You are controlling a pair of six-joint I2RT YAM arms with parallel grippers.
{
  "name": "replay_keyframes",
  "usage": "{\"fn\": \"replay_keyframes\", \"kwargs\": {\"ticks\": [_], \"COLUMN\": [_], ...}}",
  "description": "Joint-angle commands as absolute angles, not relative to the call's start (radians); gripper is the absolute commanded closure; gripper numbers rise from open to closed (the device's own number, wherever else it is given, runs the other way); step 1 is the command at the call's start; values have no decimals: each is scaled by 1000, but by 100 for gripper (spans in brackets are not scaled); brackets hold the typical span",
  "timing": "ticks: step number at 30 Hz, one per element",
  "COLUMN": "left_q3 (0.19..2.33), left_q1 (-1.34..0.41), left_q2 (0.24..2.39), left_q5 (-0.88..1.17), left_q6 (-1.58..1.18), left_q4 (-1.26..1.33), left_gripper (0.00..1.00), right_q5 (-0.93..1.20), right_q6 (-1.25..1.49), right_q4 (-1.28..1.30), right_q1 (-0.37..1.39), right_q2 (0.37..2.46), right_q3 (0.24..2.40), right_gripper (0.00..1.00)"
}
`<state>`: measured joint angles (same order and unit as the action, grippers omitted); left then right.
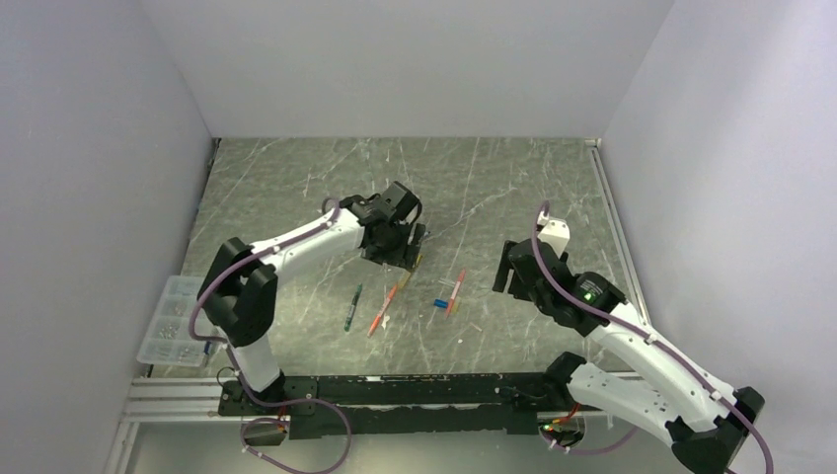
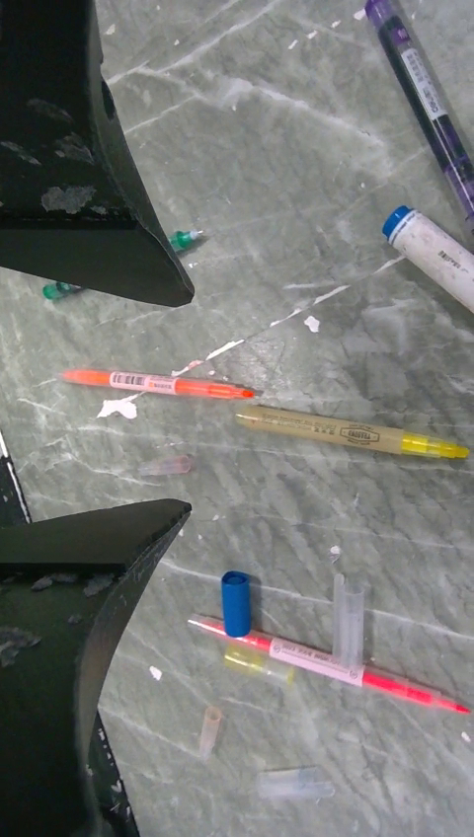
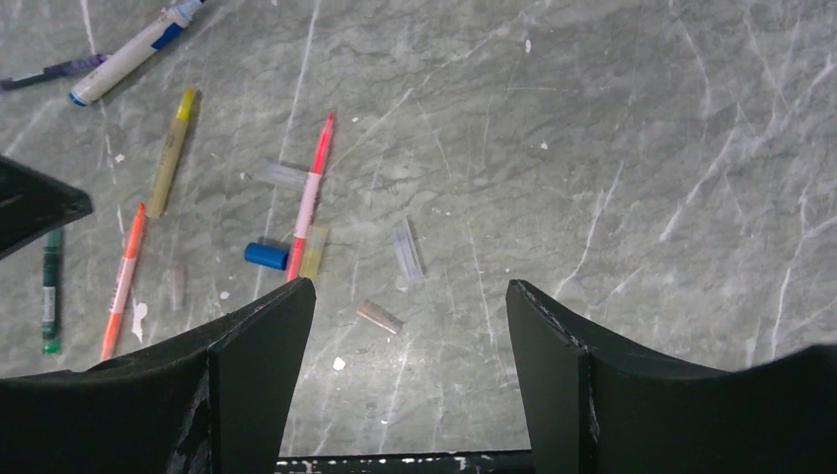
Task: Insert the pens into the pen caps
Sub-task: Pick up the pen from the center of the board.
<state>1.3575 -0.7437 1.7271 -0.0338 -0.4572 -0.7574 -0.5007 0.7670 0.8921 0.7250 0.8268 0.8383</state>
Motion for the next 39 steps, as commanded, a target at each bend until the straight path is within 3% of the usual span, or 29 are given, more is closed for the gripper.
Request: {"fn": "replay_keyframes", "kwargs": {"ticks": [1,16,24,39], "left_q3": [1420,1589,1621,1651], "left_q1": [-758,-816,-816,-816], "left_q2": [1781,2019,2071,2137], "left_q5": [-60,-144,-163,-135], "left_q6": [-455,-453,-433,-402], "left_q4": [-775,-857,-863,-851], "left_gripper": [22,34,44,55], "right_q5": [-494,-456,-450,-446], "right_q6": [775,774,770,764], "right_q4": [892,872,870,864], "right_q1": [723,723,722,723], "right_q2": [794,773,775,791], "right_q3": [834,801,801,800], "right_gripper": [24,24,24,24]}}
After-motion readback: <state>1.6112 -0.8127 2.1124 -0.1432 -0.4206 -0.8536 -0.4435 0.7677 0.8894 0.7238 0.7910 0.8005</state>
